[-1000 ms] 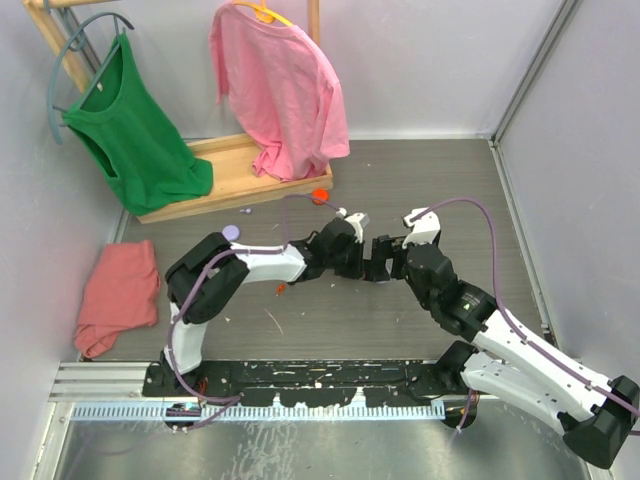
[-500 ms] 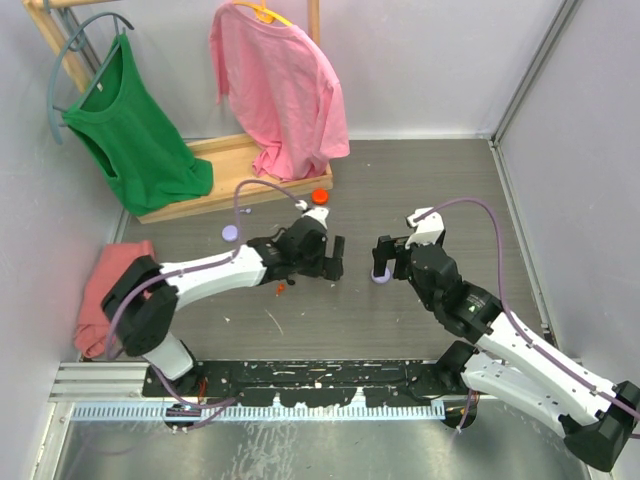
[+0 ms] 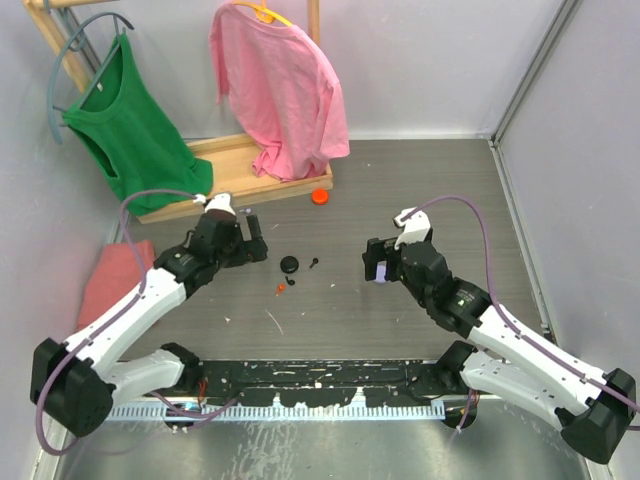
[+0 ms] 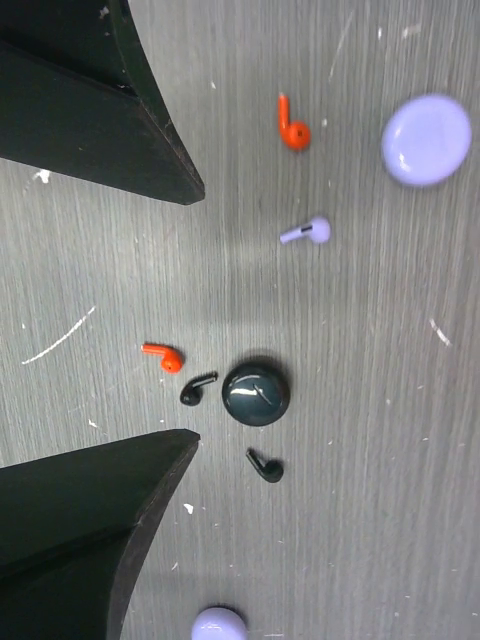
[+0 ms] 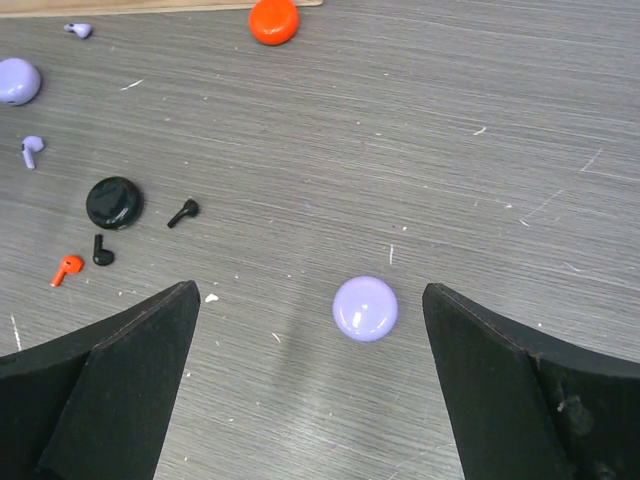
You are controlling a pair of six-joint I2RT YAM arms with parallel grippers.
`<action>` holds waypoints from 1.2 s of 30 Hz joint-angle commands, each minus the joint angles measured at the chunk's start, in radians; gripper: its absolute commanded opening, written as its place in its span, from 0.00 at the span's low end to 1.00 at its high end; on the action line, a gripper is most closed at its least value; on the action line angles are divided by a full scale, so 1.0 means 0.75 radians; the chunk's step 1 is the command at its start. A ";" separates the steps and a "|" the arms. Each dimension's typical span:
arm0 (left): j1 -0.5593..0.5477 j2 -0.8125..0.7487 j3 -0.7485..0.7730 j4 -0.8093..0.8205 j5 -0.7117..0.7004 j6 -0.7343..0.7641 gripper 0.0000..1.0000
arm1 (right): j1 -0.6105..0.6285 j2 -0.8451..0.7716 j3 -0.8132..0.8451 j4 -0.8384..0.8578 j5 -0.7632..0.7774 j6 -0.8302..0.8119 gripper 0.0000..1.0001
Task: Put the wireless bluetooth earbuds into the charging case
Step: Place the charging case at the center of the board, then pick up the charging case at the center of the board.
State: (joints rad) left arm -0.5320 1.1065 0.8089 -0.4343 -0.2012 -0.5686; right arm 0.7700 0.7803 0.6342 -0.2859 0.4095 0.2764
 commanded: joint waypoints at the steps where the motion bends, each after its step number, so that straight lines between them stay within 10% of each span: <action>1: 0.055 -0.141 -0.003 -0.102 -0.142 0.012 0.98 | -0.003 -0.004 -0.021 0.156 -0.061 0.003 1.00; 10: 0.319 0.013 0.099 -0.149 -0.101 0.068 0.99 | -0.002 0.051 -0.067 0.259 -0.129 -0.016 1.00; 36: 0.421 1.061 0.764 -0.272 -0.082 0.216 0.79 | -0.003 0.068 -0.156 0.366 -0.269 -0.017 1.00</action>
State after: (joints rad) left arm -0.2276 1.8648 1.3136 -0.6228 -0.2817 -0.4294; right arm 0.7700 0.8440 0.5179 -0.0742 0.1997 0.2714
